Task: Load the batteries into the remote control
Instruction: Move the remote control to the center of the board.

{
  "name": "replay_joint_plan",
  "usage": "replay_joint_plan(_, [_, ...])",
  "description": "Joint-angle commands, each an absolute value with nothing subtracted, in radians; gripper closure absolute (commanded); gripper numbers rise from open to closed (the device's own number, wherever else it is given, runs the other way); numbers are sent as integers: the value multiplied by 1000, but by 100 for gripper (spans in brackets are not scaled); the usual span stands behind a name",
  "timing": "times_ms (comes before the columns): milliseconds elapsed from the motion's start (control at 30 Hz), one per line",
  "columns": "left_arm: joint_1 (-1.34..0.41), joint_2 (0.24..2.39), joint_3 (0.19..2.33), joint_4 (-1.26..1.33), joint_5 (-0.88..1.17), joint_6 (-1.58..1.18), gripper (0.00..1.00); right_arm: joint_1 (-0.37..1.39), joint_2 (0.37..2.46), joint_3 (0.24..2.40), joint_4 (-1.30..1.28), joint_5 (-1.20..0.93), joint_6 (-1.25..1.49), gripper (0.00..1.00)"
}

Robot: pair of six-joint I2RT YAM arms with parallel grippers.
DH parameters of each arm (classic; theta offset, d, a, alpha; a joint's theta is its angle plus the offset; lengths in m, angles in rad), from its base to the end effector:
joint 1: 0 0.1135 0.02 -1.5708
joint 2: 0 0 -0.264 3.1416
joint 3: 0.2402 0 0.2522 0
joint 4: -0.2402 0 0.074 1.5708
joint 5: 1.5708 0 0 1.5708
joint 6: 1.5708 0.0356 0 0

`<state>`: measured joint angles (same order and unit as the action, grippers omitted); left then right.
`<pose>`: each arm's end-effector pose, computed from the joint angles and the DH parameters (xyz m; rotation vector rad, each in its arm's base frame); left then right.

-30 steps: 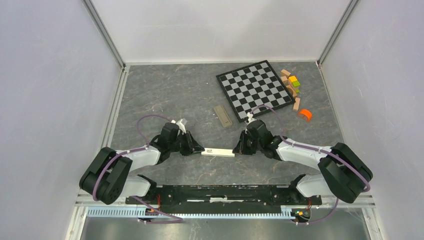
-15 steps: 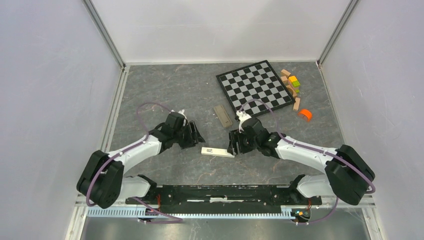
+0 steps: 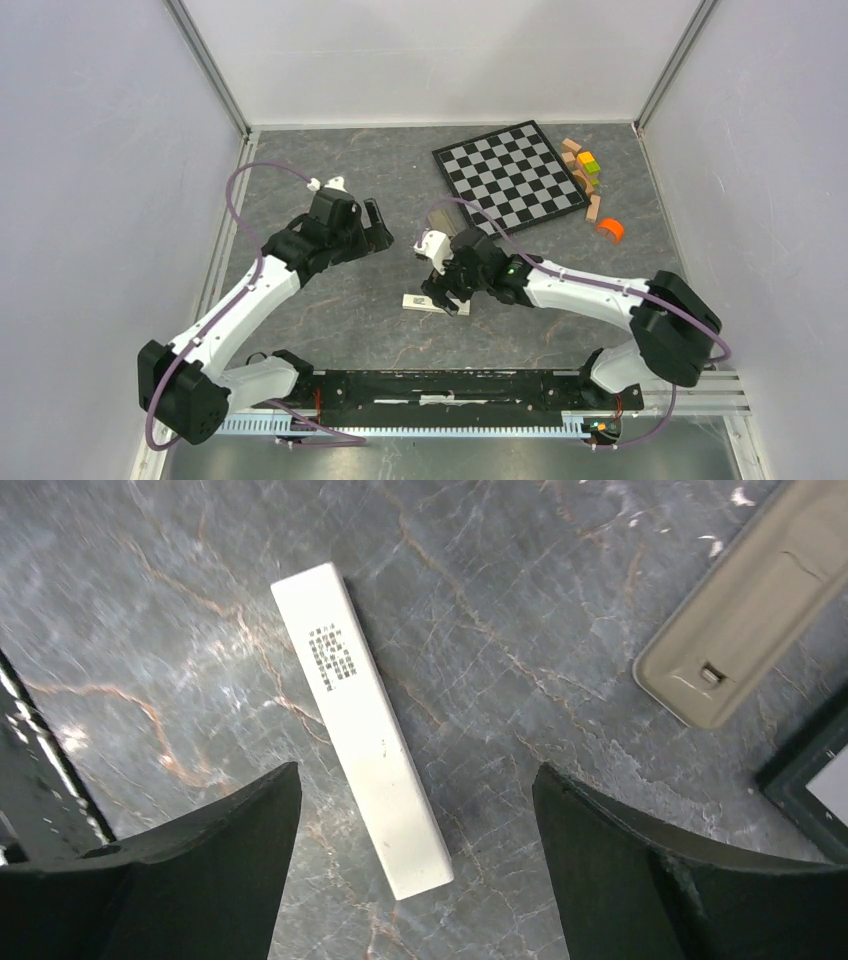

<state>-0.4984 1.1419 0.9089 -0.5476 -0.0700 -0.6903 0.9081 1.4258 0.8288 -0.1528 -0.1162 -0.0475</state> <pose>0.2122 -0.1126 0.2783 -0.2653 2.3901 -0.4918 0.1802 0.2376 0.2121 -1.1492 2.0881 0.5585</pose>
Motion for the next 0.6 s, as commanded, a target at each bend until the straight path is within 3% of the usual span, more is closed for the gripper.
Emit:
replay_joint_plan(0, [-492,1101,1026,-751,-218,-670,0,941,1505,892,-214,-130,-229,12])
replay_joint_plan(167, [-491,1076,1070,-862,-253,-680,0,968,1550,901,-215,-116,-260,20])
replay_joint_plan(433, [-491,981,1060,-875,-203,-618,0,968,1633,934,-210,-90,-256,45])
replay_joint_plan(567, [-492,941,1059,-876,-206,-593,0,968,1663,953,-213,-73,-253,45])
